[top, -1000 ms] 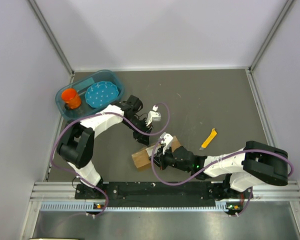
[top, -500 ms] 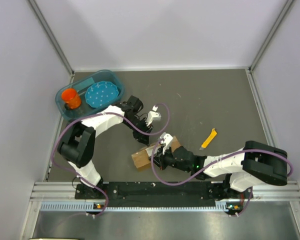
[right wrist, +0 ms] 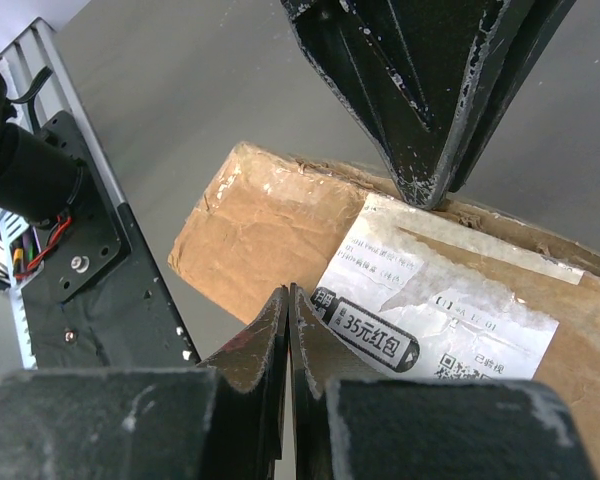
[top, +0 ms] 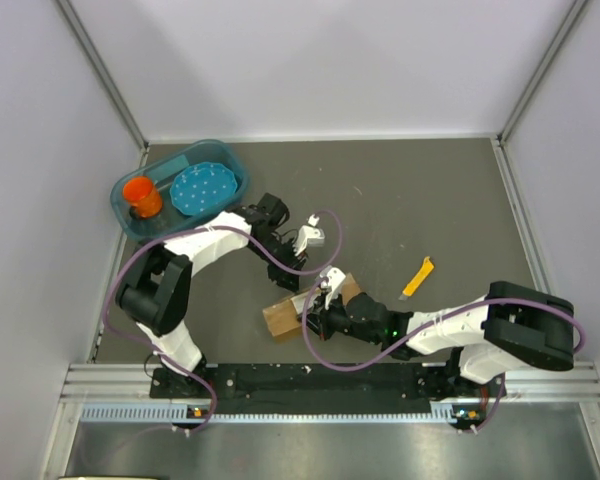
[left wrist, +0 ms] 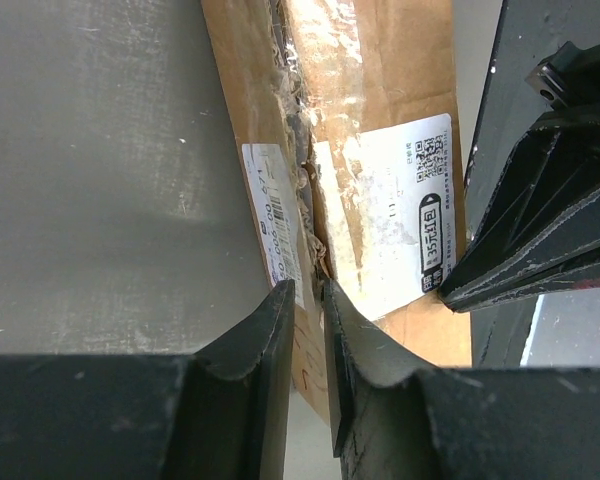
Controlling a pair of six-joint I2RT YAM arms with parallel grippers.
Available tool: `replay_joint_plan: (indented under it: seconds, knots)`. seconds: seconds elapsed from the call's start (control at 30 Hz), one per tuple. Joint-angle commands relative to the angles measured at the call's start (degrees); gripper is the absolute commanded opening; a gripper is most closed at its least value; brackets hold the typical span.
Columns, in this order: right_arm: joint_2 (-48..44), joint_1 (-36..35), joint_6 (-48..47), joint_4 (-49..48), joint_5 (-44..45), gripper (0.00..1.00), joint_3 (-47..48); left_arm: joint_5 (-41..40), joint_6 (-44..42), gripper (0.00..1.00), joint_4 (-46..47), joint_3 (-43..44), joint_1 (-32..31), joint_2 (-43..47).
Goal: Unpack the express box
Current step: Open the express box at the center of the board.
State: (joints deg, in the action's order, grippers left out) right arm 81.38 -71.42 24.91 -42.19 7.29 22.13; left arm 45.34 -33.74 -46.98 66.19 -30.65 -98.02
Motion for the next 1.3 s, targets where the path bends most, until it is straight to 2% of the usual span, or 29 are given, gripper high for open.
replay_joint_plan:
  seconds: [0.0,0.2,0.33,0.5,0.67,0.83,0.93,1.07,1.27]
  knots:
    - [3.0,-1.4,0.7,12.0,-3.9,0.0,-2.7,-0.7,-0.6,0.23,0.6,-1.0,-1.3,-0.2]
    - [3.2,-1.3,0.7,12.0,-4.0,0.0,-2.6,-7.0,2.3,0.23,4.9,-2.6,-1.5,1.8]
    - [3.3,-1.3,0.7,12.2,-3.9,0.0,-2.5,-13.3,3.1,0.23,7.0,-4.5,-3.9,4.6]
    - [3.3,-1.3,0.7,12.4,-3.7,0.0,-2.4,-25.4,5.2,0.22,11.0,-8.1,-7.8,8.2]
    - [2.9,-1.4,0.8,13.0,-3.6,0.0,-2.3,-29.3,4.8,0.22,11.2,-11.1,-10.9,7.0]
    - [2.6,-1.3,0.7,12.9,-3.6,0.0,-2.4,-32.6,4.3,0.21,13.1,-13.6,-11.2,5.6]
    - [2.7,-1.3,0.8,13.0,-3.7,0.0,-2.4,-33.6,4.3,0.2,12.9,-13.4,-11.0,5.6]
    - [2.8,-1.4,0.8,12.8,-3.5,0.0,-2.5,-29.0,3.0,0.0,9.3,-11.3,-10.6,7.3]
    - [3.2,-1.3,0.8,12.2,-3.6,0.0,-2.7,-17.5,1.0,0.0,0.5,-5.1,-8.2,8.9]
